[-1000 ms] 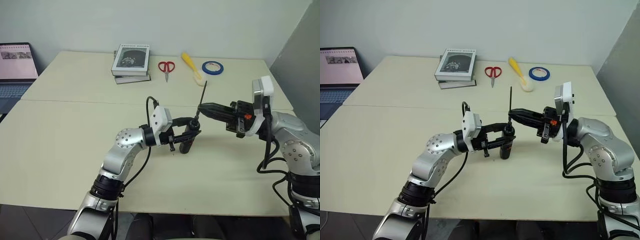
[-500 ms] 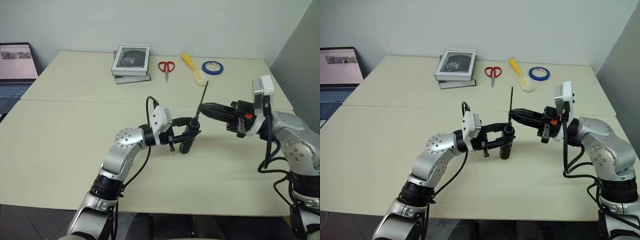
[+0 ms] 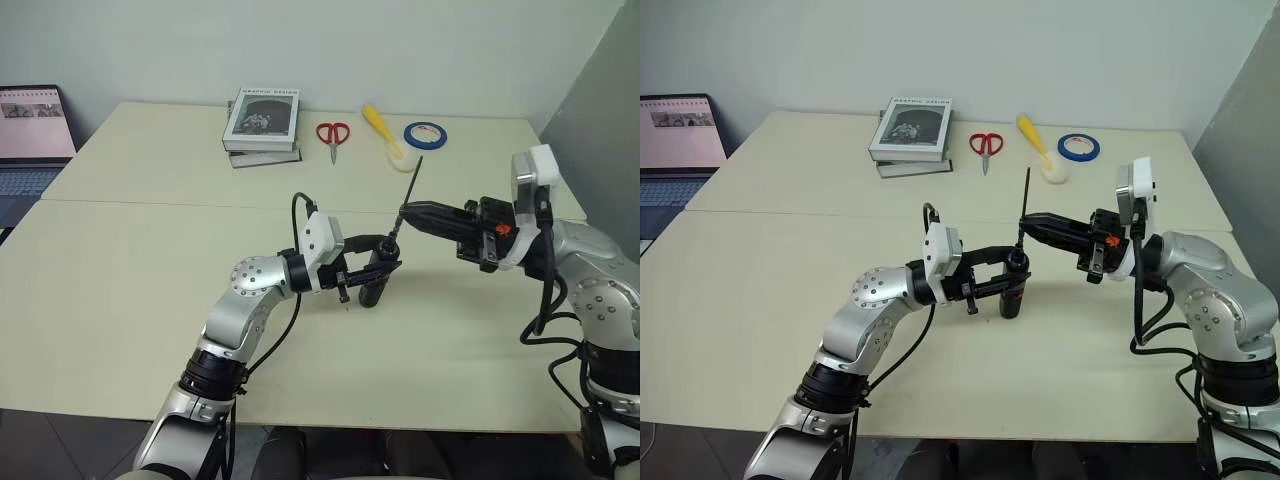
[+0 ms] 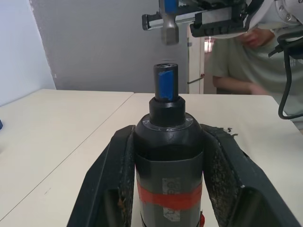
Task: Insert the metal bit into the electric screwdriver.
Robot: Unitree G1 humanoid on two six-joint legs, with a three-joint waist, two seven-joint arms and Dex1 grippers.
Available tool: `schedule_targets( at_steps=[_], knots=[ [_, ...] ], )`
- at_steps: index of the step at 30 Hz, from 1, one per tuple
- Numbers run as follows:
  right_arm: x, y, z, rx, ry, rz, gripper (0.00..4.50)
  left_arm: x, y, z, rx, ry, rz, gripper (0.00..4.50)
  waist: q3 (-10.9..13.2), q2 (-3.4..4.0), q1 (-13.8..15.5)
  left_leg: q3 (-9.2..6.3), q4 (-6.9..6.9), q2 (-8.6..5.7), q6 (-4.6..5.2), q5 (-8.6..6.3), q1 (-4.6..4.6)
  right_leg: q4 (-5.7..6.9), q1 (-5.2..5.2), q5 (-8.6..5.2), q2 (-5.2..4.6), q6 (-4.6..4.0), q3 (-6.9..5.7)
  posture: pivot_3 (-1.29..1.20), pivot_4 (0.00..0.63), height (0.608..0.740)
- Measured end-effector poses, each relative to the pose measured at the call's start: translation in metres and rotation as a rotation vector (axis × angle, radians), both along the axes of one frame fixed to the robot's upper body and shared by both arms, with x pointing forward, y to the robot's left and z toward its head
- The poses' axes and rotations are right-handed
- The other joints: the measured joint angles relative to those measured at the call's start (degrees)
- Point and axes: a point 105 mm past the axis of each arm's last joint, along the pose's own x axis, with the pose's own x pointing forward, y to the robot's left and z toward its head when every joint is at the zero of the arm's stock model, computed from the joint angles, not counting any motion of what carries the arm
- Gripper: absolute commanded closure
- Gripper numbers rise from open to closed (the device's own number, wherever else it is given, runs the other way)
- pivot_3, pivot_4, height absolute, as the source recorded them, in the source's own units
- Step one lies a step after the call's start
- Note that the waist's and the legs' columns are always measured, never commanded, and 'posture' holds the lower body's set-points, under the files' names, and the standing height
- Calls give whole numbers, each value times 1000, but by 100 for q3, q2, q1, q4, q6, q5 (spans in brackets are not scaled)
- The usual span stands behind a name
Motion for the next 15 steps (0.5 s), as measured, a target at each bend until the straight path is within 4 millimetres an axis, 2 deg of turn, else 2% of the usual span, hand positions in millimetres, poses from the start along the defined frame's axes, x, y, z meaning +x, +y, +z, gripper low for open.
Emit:
schedule_targets(
  at_steps=[15],
  knots=[
    [1, 1, -3, -4, -9, -10, 4500, 0, 0, 0, 0, -2, 0, 2857, 0, 0, -1, 1, -1, 1, 0, 0, 0, -4, 0, 0, 0, 0, 0, 0, 150, 740]
  ],
)
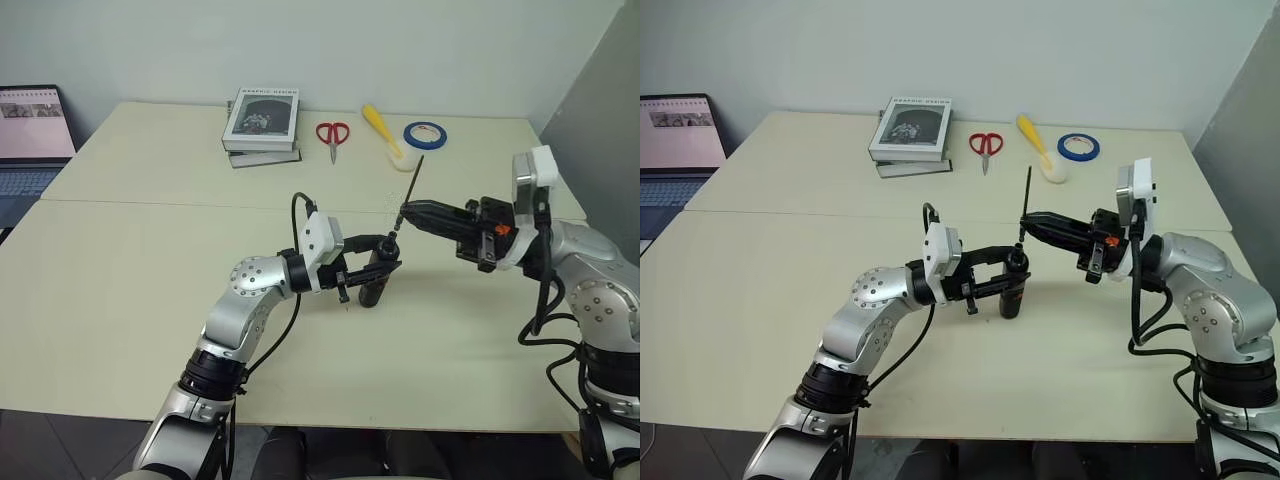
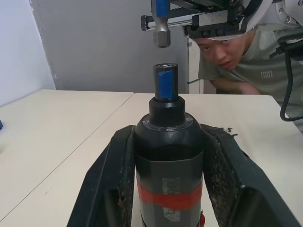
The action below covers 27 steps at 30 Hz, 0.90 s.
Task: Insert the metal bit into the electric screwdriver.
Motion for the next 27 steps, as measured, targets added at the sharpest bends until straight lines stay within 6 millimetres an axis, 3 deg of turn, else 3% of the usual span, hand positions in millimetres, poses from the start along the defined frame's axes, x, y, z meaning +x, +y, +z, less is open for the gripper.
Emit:
schedule_targets(
  at_steps=[27],
  knots=[
    [-1, 4, -5, -23, 4, 7, 4500, 0, 0, 0, 1, 1, -1, 2857, 0, 0, 0, 0, -1, 1, 0, 0, 0, -2, 1, 0, 0, 0, 0, 0, 150, 740]
  ],
)
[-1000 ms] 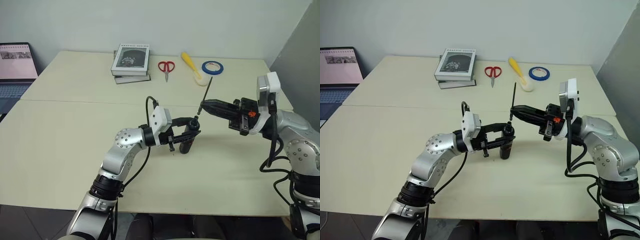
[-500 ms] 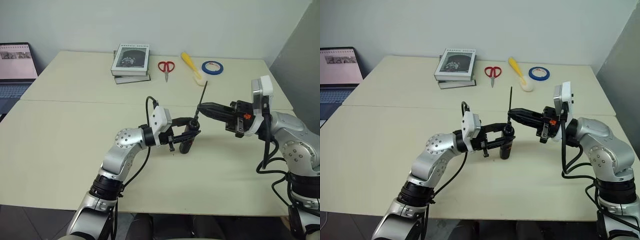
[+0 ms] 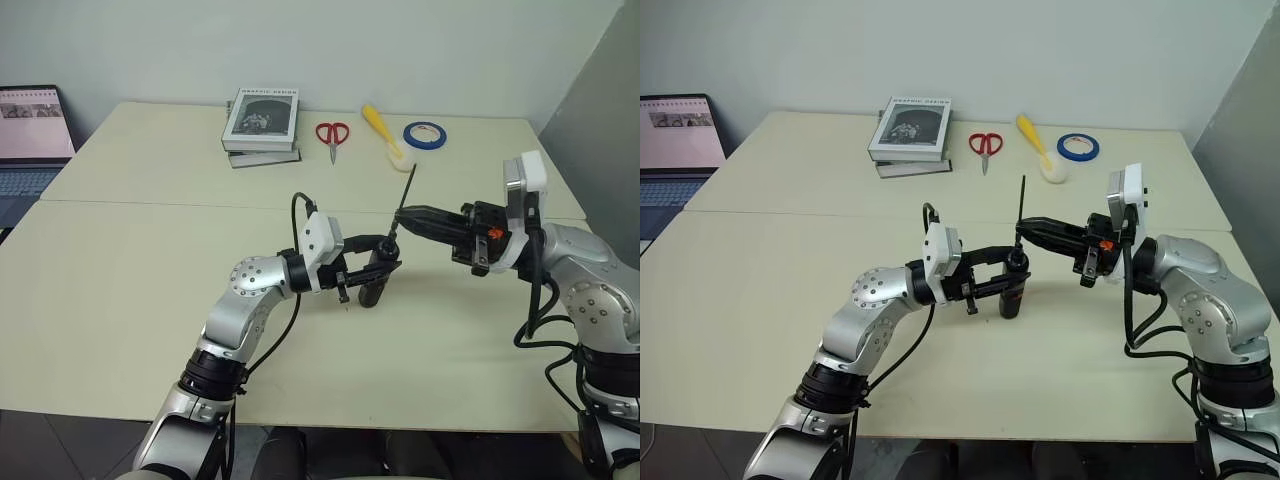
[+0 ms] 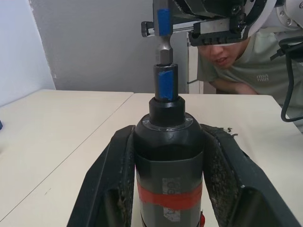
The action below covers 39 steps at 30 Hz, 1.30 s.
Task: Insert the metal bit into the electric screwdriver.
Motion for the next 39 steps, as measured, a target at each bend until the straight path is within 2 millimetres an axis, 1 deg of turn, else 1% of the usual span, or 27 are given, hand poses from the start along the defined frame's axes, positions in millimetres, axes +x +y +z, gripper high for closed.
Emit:
schedule_targets(
  at_steps=[39],
  knots=[
    [-2, -1, 1, -35, -28, 20, 4500, -1, 0, -1, 5, -2, -8, 2857, 0, 0, -1, 0, 0, 1, 0, 0, 0, 1, -1, 0, 1, 0, 0, 0, 150, 740]
  ],
)
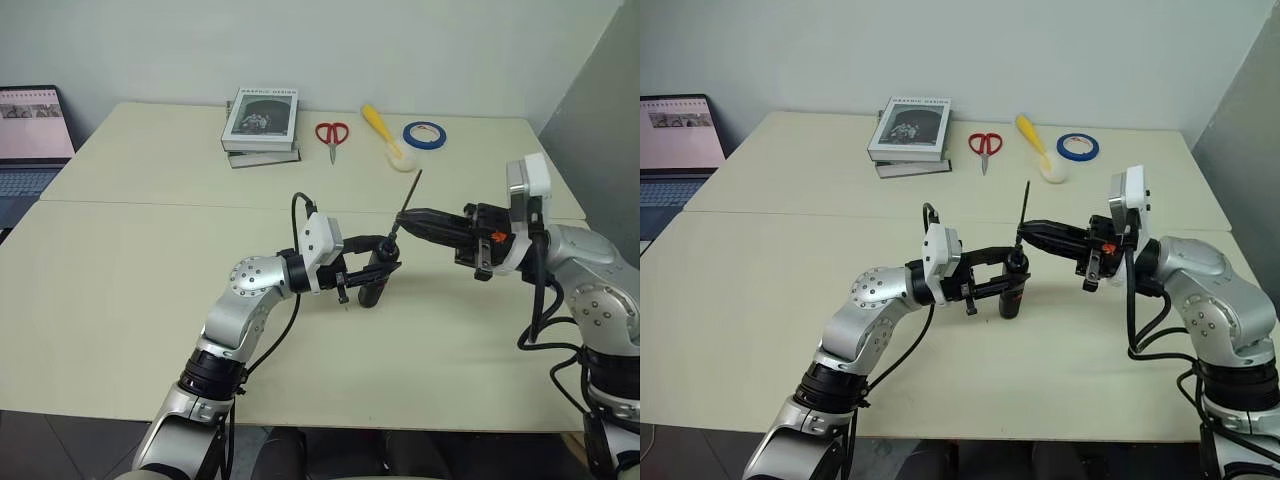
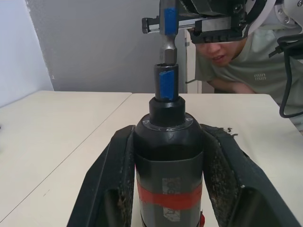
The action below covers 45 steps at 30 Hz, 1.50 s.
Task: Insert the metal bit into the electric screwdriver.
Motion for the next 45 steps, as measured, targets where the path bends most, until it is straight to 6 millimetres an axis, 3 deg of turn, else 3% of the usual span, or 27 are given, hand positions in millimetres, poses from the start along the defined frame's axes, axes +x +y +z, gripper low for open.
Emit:
schedule_targets(
  at_steps=[13, 27, 45],
  knots=[
    [3, 0, 1, -70, -10, 89, 4500, -1, 0, 0, 5, -1, -5, 2857, 0, 0, -2, 0, 0, 1, 0, 0, 2, 0, 2, 0, 0, 0, -1, 0, 150, 740],
    [8, -4, 15, 22, 44, 31, 4500, -1, 0, 0, 6, -5, -4, 2858, 0, 1, -5, 0, -1, 1, 0, 0, 0, 0, 0, 0, 0, 0, -1, 0, 150, 740],
    [2, -4, 5, 11, 56, 29, 4500, -1, 0, 0, 8, -5, -5, 2858, 0, 1, -5, 1, -1, 1, 0, 0, 0, 0, 0, 0, 0, 0, 0, 0, 150, 740]
  ],
)
